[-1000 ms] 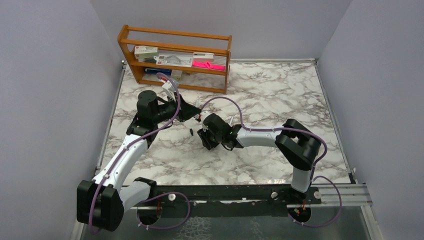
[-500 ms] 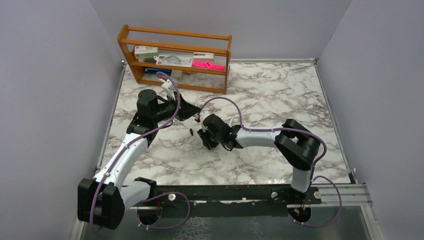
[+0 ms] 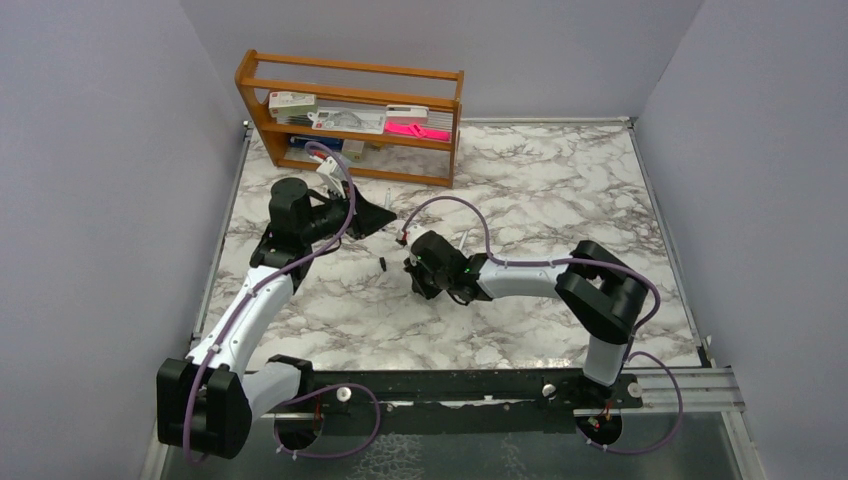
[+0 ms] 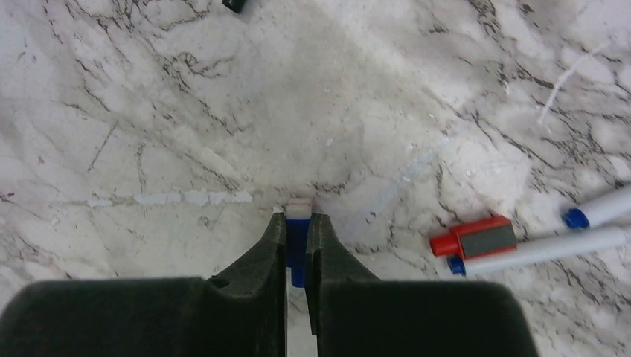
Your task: Insert the pens into the pen caps
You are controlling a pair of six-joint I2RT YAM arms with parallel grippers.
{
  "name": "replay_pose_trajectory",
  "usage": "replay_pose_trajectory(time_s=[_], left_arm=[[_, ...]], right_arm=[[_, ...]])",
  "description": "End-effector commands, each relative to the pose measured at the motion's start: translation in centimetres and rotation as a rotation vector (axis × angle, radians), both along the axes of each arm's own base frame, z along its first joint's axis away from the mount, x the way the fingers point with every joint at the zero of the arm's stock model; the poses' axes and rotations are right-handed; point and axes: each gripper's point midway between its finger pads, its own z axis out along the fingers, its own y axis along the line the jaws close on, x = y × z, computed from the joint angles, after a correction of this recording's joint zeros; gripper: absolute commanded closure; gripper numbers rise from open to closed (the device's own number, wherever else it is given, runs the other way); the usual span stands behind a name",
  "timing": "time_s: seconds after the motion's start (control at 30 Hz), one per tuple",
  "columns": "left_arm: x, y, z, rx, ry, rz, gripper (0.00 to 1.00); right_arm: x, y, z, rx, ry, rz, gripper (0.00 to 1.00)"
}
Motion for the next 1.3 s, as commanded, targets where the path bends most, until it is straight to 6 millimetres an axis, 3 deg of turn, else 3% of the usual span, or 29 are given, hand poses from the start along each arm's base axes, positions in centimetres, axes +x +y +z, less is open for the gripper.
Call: replay_pose_trajectory(time_s=[0.0,0.13,0.27,0.5,0.6,0.7,0.83,1.13,1.27], left_arm=[[1.3,0.5,0.5,-0.024,-0.002,0.039,1.0],[1.3,0.1,0.7,-0.057,0.004,0.014,1.0],[0.9,-0.7,1.9,-0.119,-0.007,-0.025,1.0],[-1.3,-5.2,4.0,-0.209,-0.071,-0.139,1.0],[-2.3,-7.4,5.2,-0.293,-0.054,-0.172,1.0],[-3.3,-9.3,6.2,-0.37,-0.061,-0.196,1.0],[-4.7,-11.2,6.4,-0.395,-0.115,-0.244,1.0],[-4.4,-12.8,4.1,-0.336,-0.126,-0.334,1.0],[-4.1,-13.3,3.2,-0.317,-0.133,-0.353,1.0]], right_arm=[[1.3,-0.1,4.9,0.127,-0.091,-0.102,0.98],[2.4,-1.4,8.4,0.244,-0.141,-0.213,0.98],[4.0,-2.8,13.3,0.461,-0.184,-0.278,0.98],[7.4,-6.9,21.8,0.942,-0.157,-0.284,0.98],[7.7,-7.0,25.8,1.03,-0.246,-0.196,0.98],[7.5,-5.8,29.4,1.061,-0.323,-0.071,0.98],[7.0,-4.8,30.8,1.08,-0.375,0.041,0.98],[7.3,-7.6,29.4,1.125,-0.375,-0.037,0.98],[7.3,-7.9,29.1,1.124,-0.363,-0.047,0.98]])
